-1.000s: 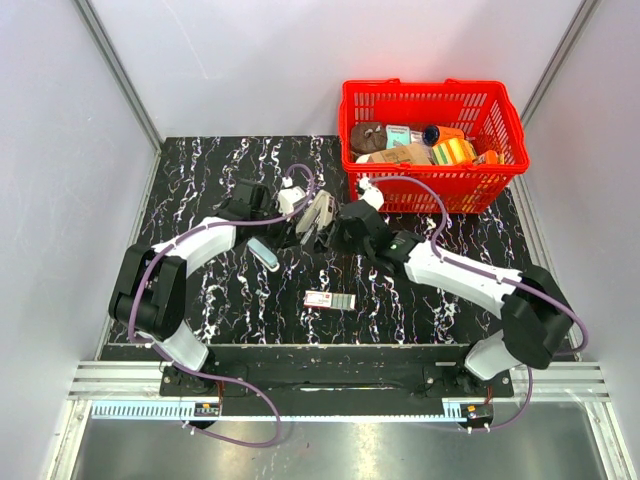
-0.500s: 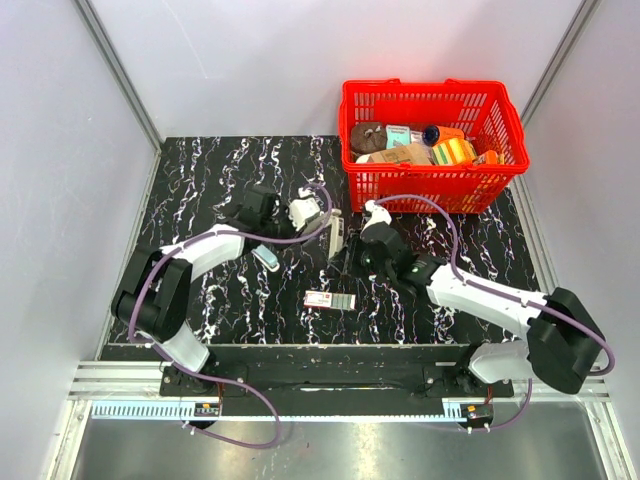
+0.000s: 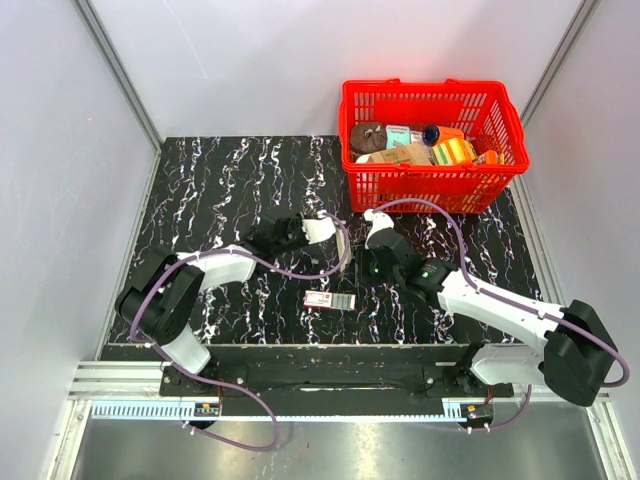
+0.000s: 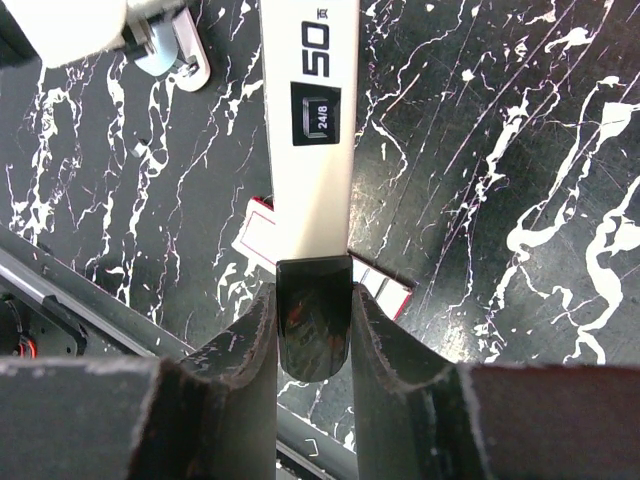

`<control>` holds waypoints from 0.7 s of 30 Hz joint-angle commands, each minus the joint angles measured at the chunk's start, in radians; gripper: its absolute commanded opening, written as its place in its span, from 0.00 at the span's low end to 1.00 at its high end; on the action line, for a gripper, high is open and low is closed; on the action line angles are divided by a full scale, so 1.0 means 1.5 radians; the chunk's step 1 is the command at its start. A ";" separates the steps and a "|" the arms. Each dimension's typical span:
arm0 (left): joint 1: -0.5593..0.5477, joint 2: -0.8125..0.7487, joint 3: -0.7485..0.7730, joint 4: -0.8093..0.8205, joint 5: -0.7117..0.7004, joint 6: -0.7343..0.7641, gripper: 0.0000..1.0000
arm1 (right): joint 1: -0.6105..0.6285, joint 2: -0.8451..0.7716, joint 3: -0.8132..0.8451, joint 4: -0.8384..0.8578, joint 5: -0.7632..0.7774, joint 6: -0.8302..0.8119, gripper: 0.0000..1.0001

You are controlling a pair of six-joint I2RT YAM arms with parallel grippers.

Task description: Unload the staples from the stapler

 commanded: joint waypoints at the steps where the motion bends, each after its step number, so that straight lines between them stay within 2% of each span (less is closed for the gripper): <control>1: 0.000 -0.004 0.005 0.150 -0.108 0.052 0.00 | 0.005 -0.026 -0.004 -0.012 0.001 -0.014 0.00; 5: -0.008 -0.003 -0.005 0.178 -0.121 0.065 0.00 | 0.005 -0.024 -0.006 -0.012 0.003 -0.012 0.00; 11: -0.014 -0.016 -0.004 0.141 -0.102 0.040 0.00 | 0.005 -0.013 0.005 -0.007 0.015 -0.007 0.00; 16: -0.027 -0.018 -0.032 0.173 -0.121 0.063 0.00 | 0.005 -0.005 0.010 0.000 0.021 -0.002 0.00; 18: -0.027 -0.026 -0.020 0.138 -0.107 0.043 0.00 | 0.005 -0.004 0.016 -0.001 0.024 0.006 0.00; 21: -0.027 -0.058 0.022 -0.001 -0.034 -0.034 0.00 | 0.005 -0.004 0.045 -0.013 0.060 0.021 0.00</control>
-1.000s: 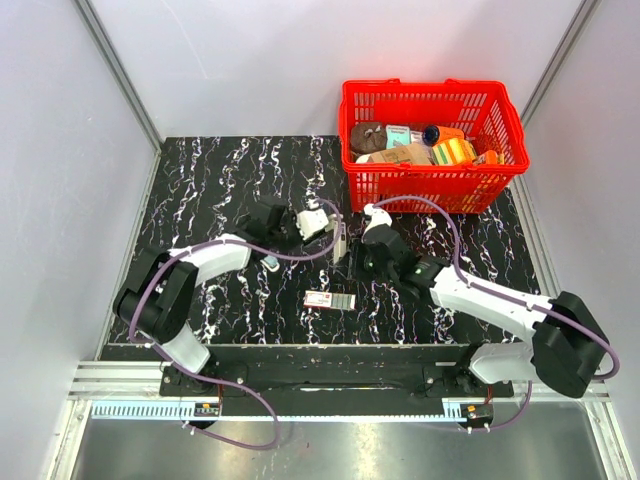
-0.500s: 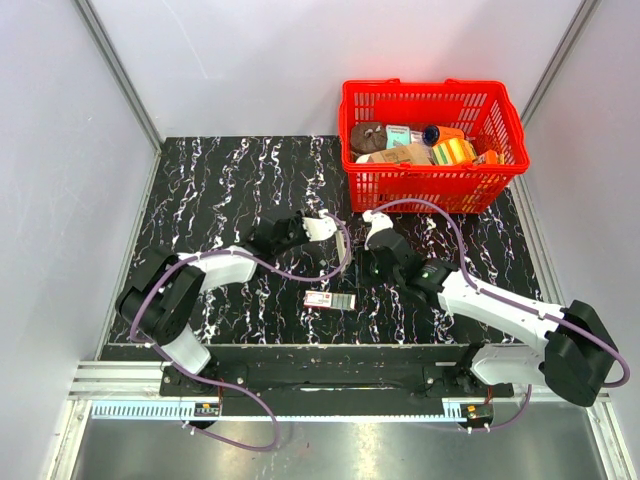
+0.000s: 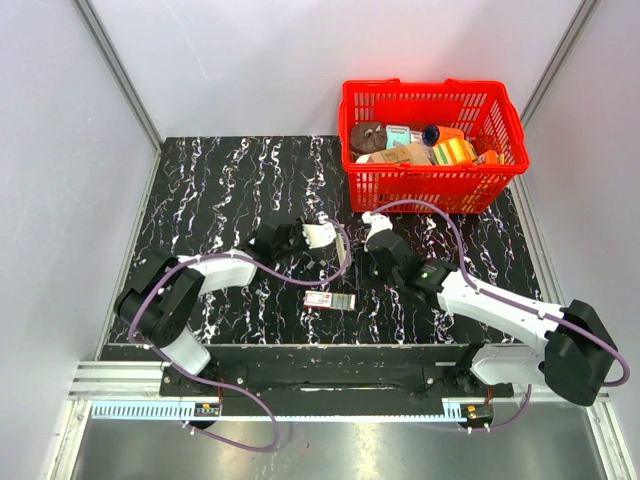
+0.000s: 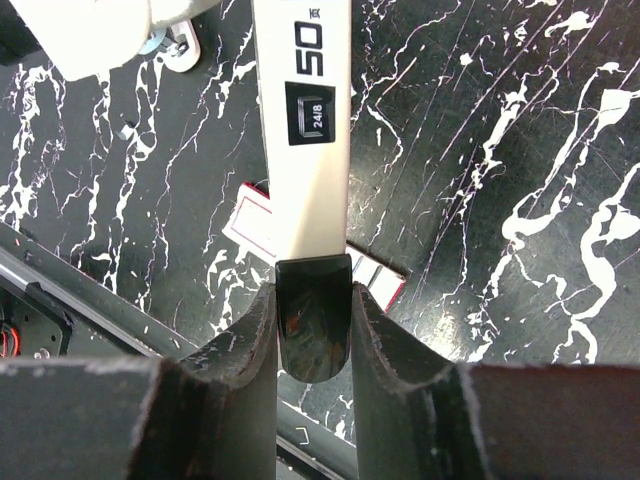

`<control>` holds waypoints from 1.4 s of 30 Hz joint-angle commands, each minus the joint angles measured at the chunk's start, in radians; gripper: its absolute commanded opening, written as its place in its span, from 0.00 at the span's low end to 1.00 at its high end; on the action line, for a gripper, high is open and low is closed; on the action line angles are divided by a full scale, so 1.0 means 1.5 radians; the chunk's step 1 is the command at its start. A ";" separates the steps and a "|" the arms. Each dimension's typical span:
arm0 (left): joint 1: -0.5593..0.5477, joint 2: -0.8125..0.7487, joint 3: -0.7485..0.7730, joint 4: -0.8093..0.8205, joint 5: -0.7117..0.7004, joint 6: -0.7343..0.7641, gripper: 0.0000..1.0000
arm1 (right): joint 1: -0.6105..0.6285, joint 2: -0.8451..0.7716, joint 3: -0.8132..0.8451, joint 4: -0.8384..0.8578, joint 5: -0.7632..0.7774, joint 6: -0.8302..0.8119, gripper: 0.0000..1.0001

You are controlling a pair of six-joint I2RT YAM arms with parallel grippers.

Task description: Unload the staples from the stapler

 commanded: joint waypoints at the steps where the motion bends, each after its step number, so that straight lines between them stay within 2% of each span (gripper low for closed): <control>1: -0.004 -0.066 0.064 -0.100 0.073 -0.102 0.00 | 0.000 -0.002 0.063 -0.005 0.077 0.041 0.00; 3: -0.004 -0.088 0.080 -0.156 0.144 -0.179 0.01 | -0.001 0.000 0.094 -0.018 0.119 0.039 0.00; 6: -0.014 -0.110 0.103 -0.239 0.257 -0.239 0.06 | -0.002 0.003 0.141 -0.039 0.177 0.026 0.00; 8: -0.023 -0.117 0.120 -0.291 0.328 -0.268 0.10 | -0.008 0.009 0.168 -0.051 0.202 0.020 0.00; 9: -0.032 -0.118 0.135 -0.335 0.388 -0.280 0.17 | -0.019 0.013 0.191 -0.071 0.222 0.016 0.00; 13: -0.048 -0.115 0.160 -0.392 0.457 -0.292 0.22 | -0.045 0.014 0.218 -0.115 0.250 0.009 0.00; 18: -0.048 -0.111 0.175 -0.427 0.476 -0.284 0.27 | -0.056 0.002 0.213 -0.153 0.279 0.008 0.00; 24: -0.041 -0.129 0.190 -0.503 0.502 -0.268 0.48 | -0.065 0.001 0.215 -0.163 0.303 -0.019 0.00; 28: 0.009 -0.165 0.187 -0.503 0.502 -0.288 0.49 | -0.065 0.033 0.231 -0.176 0.316 -0.051 0.00; 35: 0.155 -0.193 0.192 -0.528 0.524 -0.308 0.50 | -0.066 0.095 0.207 -0.187 0.318 -0.044 0.00; 42: 0.200 -0.225 0.152 -0.525 0.518 -0.296 0.49 | -0.066 0.126 0.178 -0.182 0.333 -0.044 0.00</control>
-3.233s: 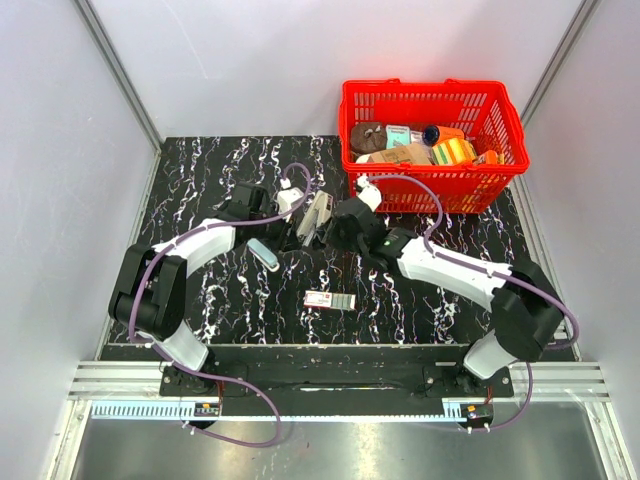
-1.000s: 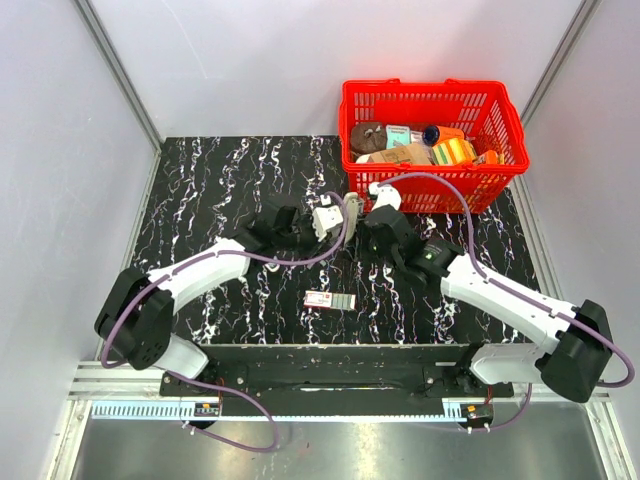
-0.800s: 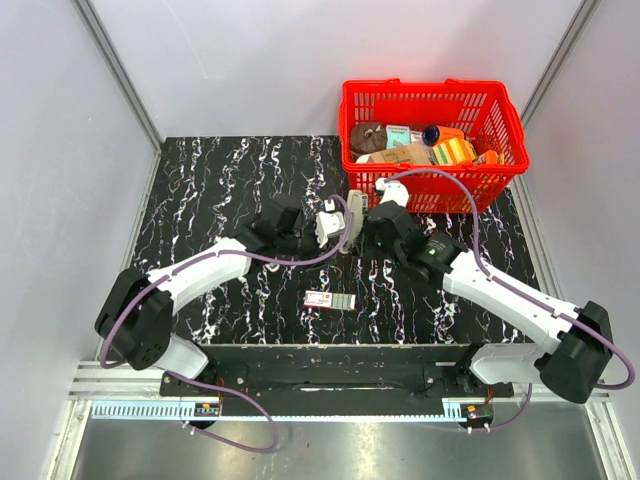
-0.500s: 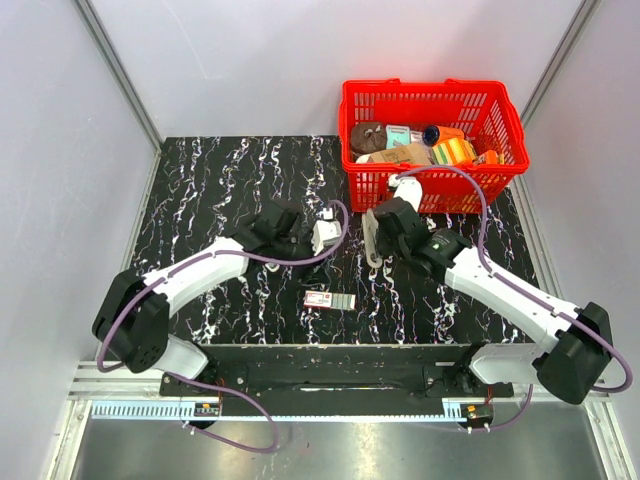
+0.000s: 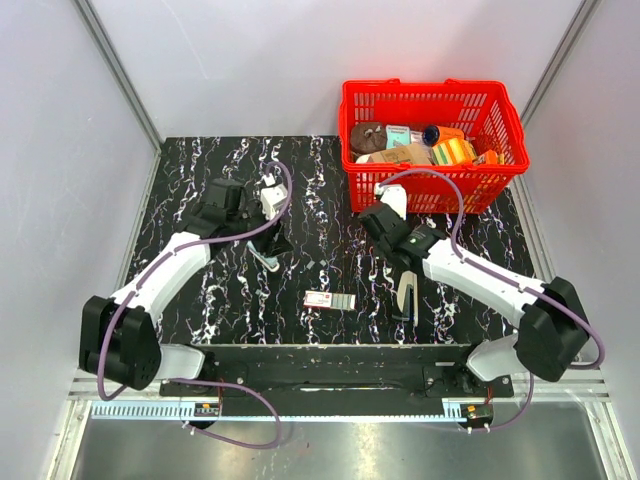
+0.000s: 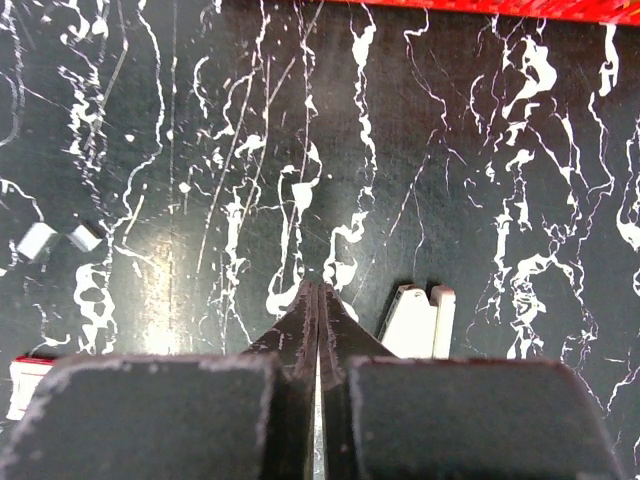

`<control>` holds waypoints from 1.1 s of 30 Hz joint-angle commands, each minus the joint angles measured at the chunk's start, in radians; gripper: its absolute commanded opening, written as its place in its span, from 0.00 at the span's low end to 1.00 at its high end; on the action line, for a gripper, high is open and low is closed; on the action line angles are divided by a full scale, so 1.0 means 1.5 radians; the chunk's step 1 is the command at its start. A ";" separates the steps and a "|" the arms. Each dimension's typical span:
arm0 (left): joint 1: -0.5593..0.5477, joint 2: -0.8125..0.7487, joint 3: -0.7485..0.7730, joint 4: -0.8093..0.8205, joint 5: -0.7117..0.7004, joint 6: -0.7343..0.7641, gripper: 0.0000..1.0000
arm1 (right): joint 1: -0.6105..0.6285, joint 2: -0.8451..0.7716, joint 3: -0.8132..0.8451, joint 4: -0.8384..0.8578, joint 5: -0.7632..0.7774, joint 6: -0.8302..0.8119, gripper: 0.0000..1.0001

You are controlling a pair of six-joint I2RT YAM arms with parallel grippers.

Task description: Unload the staples from the stapler

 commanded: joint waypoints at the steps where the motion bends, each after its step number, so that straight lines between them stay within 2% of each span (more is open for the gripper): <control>1: 0.010 -0.041 -0.020 0.005 0.017 0.008 0.49 | -0.001 0.014 -0.004 0.002 0.032 0.007 0.00; 3: 0.010 -0.048 -0.023 0.005 0.014 0.011 0.49 | -0.001 0.017 -0.005 -0.025 0.025 0.029 0.01; 5: 0.010 -0.051 -0.025 0.006 0.011 0.011 0.50 | 0.000 0.017 -0.017 -0.019 -0.015 0.040 0.24; 9: 0.010 -0.028 -0.021 0.013 -0.011 0.007 0.51 | 0.015 0.050 -0.024 0.019 -0.048 0.065 0.45; 10: 0.009 -0.022 -0.021 0.013 -0.018 0.007 0.56 | 0.017 0.063 -0.014 0.019 -0.056 0.069 0.50; 14: 0.007 -0.009 -0.027 0.015 -0.067 0.021 0.57 | 0.044 0.132 0.023 0.061 -0.085 0.071 0.61; 22: 0.005 0.005 -0.041 0.025 -0.116 0.033 0.56 | 0.069 0.274 0.138 0.125 -0.118 0.058 0.62; 25: -0.002 0.008 -0.040 0.033 -0.124 0.029 0.56 | 0.071 0.301 0.173 0.100 -0.103 0.076 0.59; 29: -0.065 0.035 -0.037 0.058 -0.198 0.017 0.56 | 0.065 0.265 0.141 0.088 -0.061 0.105 0.57; 33: -0.132 0.108 -0.008 0.079 -0.281 -0.033 0.55 | 0.049 0.147 0.059 0.087 -0.042 0.132 0.57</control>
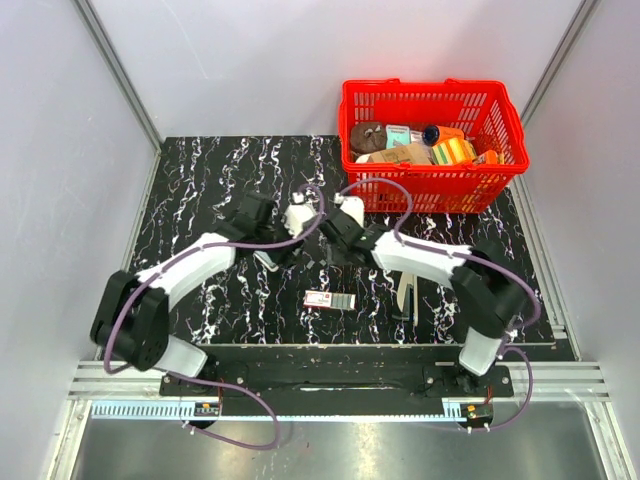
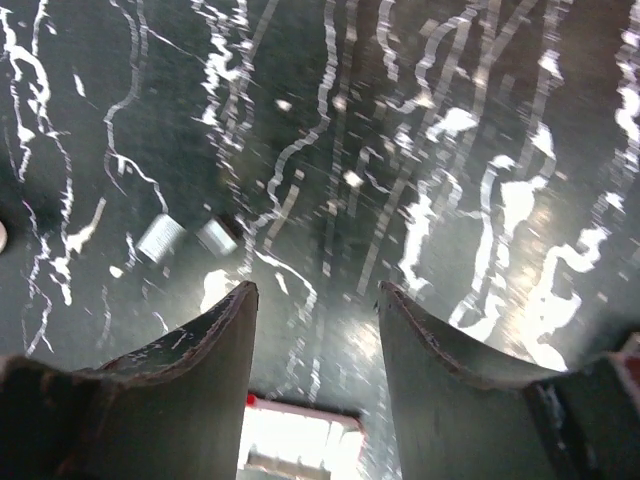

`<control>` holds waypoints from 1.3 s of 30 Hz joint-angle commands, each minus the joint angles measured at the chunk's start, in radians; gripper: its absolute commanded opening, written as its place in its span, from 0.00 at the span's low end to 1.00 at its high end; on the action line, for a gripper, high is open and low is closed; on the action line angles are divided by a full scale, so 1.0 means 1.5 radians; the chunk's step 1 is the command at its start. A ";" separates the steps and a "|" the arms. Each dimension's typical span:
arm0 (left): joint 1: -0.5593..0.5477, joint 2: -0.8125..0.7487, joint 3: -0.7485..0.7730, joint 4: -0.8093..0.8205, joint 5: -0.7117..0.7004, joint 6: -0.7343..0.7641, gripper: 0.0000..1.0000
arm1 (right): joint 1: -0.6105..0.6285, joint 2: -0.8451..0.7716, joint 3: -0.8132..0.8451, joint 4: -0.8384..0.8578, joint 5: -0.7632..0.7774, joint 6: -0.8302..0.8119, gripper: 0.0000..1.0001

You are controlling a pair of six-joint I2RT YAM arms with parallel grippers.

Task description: Unload the staples from the stapler

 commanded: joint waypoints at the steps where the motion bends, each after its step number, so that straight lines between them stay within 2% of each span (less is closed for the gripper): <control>1: -0.057 0.076 0.043 0.046 -0.114 -0.063 0.55 | -0.017 -0.156 -0.077 -0.005 0.052 0.046 0.57; 6: -0.079 0.165 0.097 0.028 -0.182 -0.120 0.55 | -0.029 -0.304 -0.162 -0.001 0.049 0.053 0.61; 12: -0.087 0.214 0.132 0.021 -0.181 -0.146 0.55 | -0.034 -0.403 -0.234 0.024 0.018 0.062 0.61; 28: -0.115 0.279 0.152 0.006 -0.183 -0.156 0.52 | -0.053 -0.429 -0.257 0.040 -0.023 0.056 0.53; 39: -0.127 0.287 0.151 -0.008 -0.206 -0.150 0.33 | -0.057 -0.430 -0.259 0.038 -0.029 0.060 0.38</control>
